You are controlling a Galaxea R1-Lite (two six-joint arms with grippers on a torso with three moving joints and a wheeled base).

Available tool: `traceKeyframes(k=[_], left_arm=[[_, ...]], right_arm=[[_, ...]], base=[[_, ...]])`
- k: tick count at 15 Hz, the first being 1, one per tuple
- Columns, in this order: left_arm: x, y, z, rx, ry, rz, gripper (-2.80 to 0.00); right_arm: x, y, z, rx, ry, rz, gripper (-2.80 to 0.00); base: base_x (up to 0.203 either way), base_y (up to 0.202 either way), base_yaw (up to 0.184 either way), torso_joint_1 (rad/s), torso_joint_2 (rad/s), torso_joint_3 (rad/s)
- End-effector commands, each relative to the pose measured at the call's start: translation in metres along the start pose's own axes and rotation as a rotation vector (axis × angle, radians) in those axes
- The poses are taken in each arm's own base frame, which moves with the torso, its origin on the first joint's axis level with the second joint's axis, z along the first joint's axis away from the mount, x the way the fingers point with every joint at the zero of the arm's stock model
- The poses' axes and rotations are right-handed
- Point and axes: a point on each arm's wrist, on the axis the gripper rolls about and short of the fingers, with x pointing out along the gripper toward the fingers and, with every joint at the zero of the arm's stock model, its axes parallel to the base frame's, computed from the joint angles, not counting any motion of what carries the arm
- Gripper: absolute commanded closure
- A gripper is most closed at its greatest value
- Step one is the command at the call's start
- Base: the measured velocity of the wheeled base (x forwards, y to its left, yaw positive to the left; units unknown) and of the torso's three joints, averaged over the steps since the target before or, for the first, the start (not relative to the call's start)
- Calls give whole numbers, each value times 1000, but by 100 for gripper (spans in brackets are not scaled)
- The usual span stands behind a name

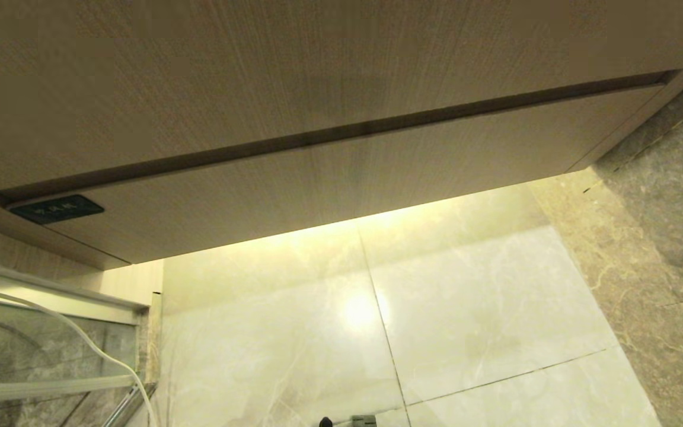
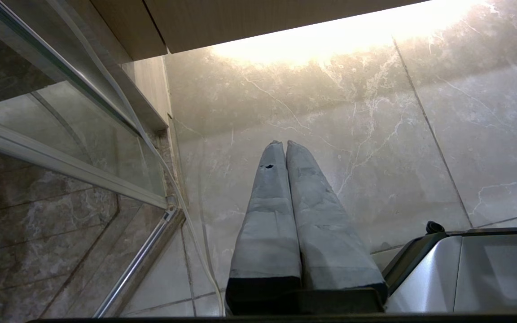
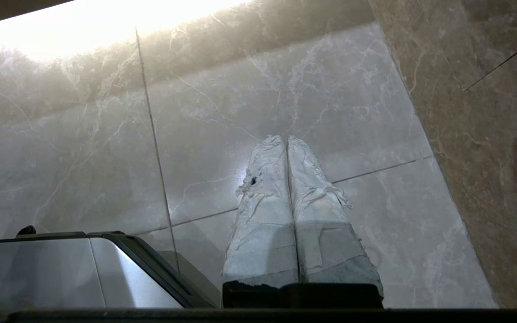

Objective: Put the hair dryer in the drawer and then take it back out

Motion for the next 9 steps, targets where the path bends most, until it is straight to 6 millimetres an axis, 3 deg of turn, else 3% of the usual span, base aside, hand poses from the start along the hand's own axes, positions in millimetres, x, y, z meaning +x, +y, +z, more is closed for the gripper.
traceKeyframes(k=[1, 9], left_arm=[[0, 0, 0, 0, 1, 0, 0], [0, 0, 0, 0, 1, 0, 0]], right_arm=[[0, 0, 0, 1, 2, 0, 0], [0, 0, 0, 1, 0, 0, 0]], base=[[0, 0, 0, 0, 0, 0], [0, 0, 0, 0, 0, 0]])
